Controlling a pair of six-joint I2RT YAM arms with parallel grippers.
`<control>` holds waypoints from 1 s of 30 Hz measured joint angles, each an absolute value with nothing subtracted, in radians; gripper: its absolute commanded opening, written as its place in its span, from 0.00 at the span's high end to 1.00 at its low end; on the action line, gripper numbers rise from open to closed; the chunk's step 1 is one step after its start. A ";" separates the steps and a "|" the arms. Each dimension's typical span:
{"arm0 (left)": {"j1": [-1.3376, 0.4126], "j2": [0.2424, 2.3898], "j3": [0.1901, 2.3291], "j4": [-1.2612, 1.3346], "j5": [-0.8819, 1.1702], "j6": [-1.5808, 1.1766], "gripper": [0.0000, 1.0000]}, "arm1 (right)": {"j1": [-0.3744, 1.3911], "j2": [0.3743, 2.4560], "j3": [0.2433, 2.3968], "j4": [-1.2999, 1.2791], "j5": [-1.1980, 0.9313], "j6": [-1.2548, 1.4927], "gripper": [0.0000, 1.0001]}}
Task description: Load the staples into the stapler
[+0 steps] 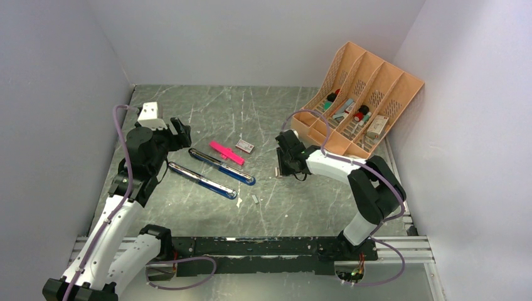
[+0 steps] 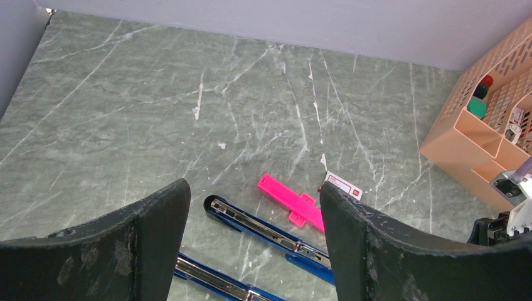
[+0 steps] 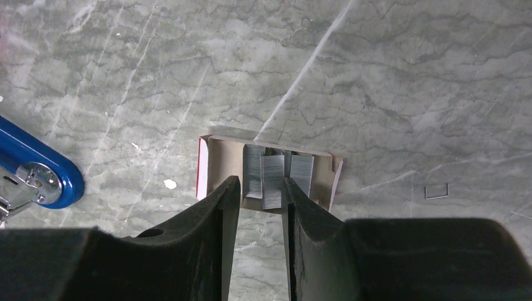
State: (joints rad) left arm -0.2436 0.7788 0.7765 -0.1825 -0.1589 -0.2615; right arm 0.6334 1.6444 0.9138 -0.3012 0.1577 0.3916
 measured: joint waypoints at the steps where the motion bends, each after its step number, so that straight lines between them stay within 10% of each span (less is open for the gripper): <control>1: -0.244 0.779 0.776 -0.183 -0.159 -0.262 0.20 | 0.633 1.644 0.914 -0.302 0.160 0.392 0.65; 30: -0.243 0.779 0.776 -0.183 -0.154 -0.262 0.20 | 0.633 1.642 0.914 -0.305 0.173 0.392 0.71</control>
State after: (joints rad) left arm -0.2432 0.7788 0.7765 -0.1825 -0.1539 -0.2615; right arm 0.6334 1.6424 0.9138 -0.3046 0.1730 0.3920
